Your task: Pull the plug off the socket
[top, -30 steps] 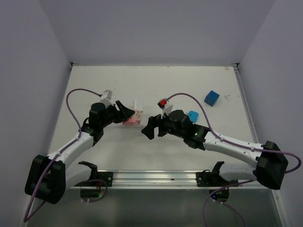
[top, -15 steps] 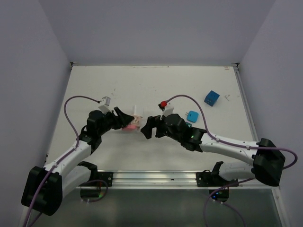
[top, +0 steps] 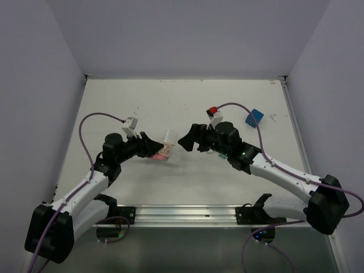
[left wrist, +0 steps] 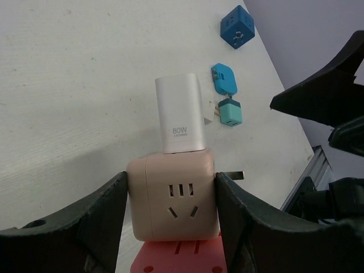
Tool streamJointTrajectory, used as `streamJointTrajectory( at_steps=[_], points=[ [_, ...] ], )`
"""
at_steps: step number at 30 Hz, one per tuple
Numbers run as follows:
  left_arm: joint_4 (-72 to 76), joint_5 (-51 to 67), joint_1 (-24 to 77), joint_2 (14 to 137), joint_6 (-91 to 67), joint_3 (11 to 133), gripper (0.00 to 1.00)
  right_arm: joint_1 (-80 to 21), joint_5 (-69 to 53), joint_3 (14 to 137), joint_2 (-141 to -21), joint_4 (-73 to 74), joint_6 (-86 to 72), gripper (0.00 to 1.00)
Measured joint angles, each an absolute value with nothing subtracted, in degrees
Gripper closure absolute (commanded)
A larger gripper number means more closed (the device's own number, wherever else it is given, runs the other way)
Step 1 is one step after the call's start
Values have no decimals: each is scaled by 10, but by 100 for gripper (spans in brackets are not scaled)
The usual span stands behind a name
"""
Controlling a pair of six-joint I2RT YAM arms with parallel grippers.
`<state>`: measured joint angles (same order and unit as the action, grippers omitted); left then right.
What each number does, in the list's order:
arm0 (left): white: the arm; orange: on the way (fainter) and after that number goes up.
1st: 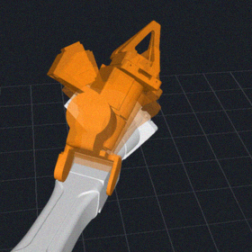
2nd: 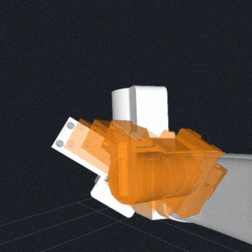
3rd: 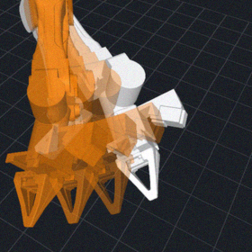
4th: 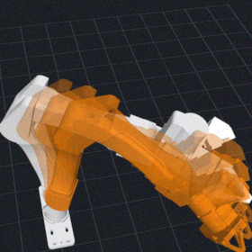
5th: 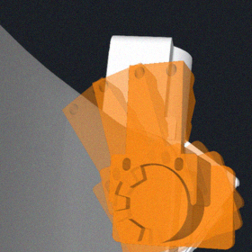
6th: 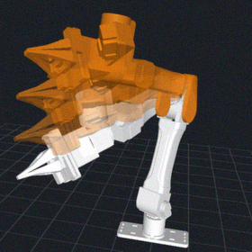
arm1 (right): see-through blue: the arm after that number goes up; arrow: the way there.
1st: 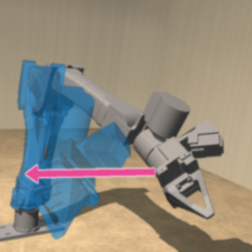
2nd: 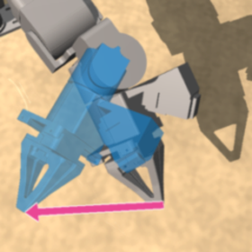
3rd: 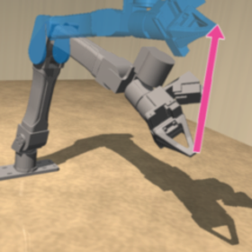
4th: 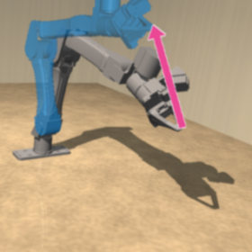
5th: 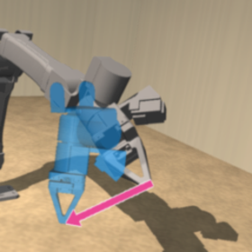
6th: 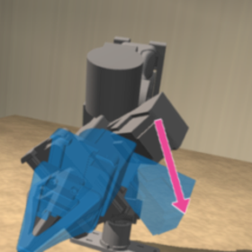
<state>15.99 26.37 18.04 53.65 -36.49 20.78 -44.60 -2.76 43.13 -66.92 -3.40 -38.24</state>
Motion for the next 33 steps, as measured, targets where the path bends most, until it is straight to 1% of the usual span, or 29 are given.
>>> streamJointTrajectory(
  at_steps=[5,9,17,27,33],
  points=[
    [154,269,180,530,-344,208,92,-446,-20,503,-726,-15,-445,1],
    [152,269,182,529,-332,209,92,-446,-8,534,-781,6,-495,1],
    [149,268,190,529,-317,215,92,-452,2,564,-863,34,-546,1],
    [140,250,207,529,-301,221,93,-462,1,580,-903,19,-573,2],
    [136,236,219,532,-289,223,94,-464,-8,589,-920,7,-581,13]
  ],
)
